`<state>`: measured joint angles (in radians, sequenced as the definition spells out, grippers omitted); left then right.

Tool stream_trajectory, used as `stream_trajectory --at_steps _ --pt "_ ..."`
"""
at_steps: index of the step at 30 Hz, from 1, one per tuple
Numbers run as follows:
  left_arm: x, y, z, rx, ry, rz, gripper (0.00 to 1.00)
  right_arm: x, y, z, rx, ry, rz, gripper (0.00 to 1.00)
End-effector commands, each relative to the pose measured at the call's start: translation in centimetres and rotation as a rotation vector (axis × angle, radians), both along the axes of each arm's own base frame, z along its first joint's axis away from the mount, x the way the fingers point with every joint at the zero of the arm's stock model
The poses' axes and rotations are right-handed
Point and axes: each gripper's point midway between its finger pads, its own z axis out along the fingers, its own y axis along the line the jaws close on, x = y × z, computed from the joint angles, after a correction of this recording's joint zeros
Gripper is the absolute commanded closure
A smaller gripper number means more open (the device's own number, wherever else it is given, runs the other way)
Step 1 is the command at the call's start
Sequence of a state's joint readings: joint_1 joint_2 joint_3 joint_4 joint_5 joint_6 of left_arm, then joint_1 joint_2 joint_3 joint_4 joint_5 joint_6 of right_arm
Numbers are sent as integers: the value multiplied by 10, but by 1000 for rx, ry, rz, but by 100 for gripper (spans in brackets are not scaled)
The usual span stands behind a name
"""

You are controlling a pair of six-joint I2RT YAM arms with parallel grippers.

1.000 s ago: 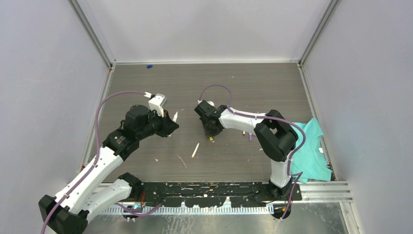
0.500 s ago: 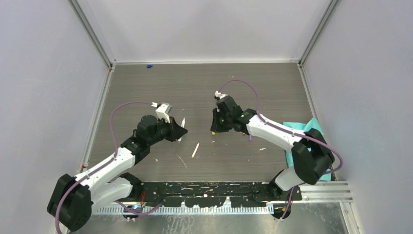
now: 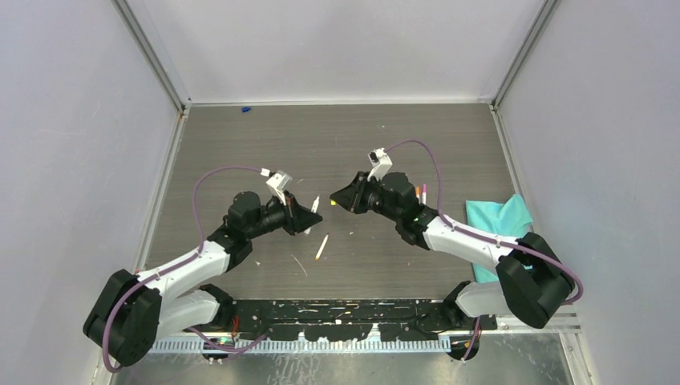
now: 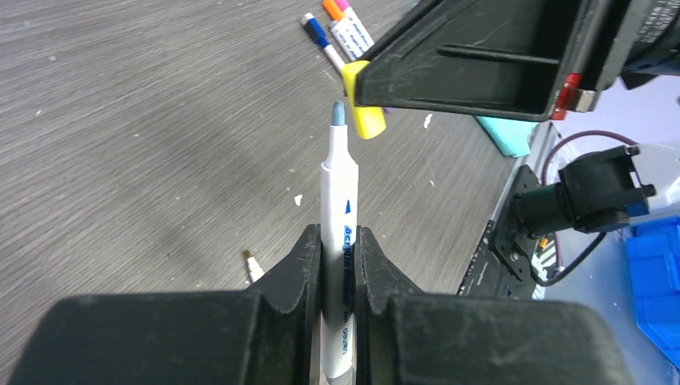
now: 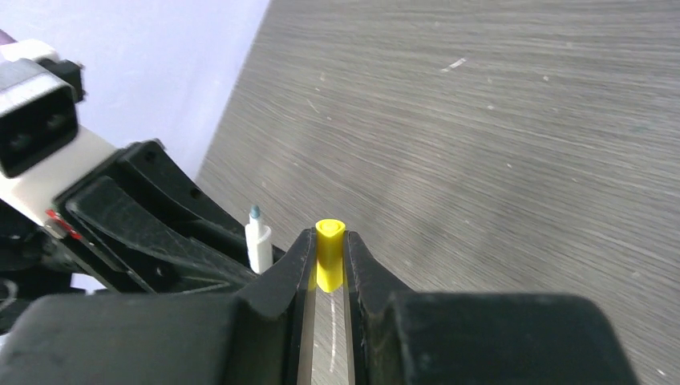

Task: Insert the pens into the pen caps
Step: Insert the pen cap onto the pen.

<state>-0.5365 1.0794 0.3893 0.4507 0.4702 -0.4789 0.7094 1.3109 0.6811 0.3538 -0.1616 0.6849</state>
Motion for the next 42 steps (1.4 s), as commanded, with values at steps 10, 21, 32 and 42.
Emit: stream_trajectory --at_steps 10,21,32,42 --pt "-10 -27 35 -70 -106 -124 100 5 7 77 305 -215 -18 99" --pt "-13 -30 40 -75 -121 -121 100 2 12 71 302 -205 8 99" --pt "-11 -24 46 -65 -147 -87 100 0 18 68 296 -192 34 99" --pt "-10 -24 43 -59 -136 -88 100 0 18 73 312 -193 32 99"
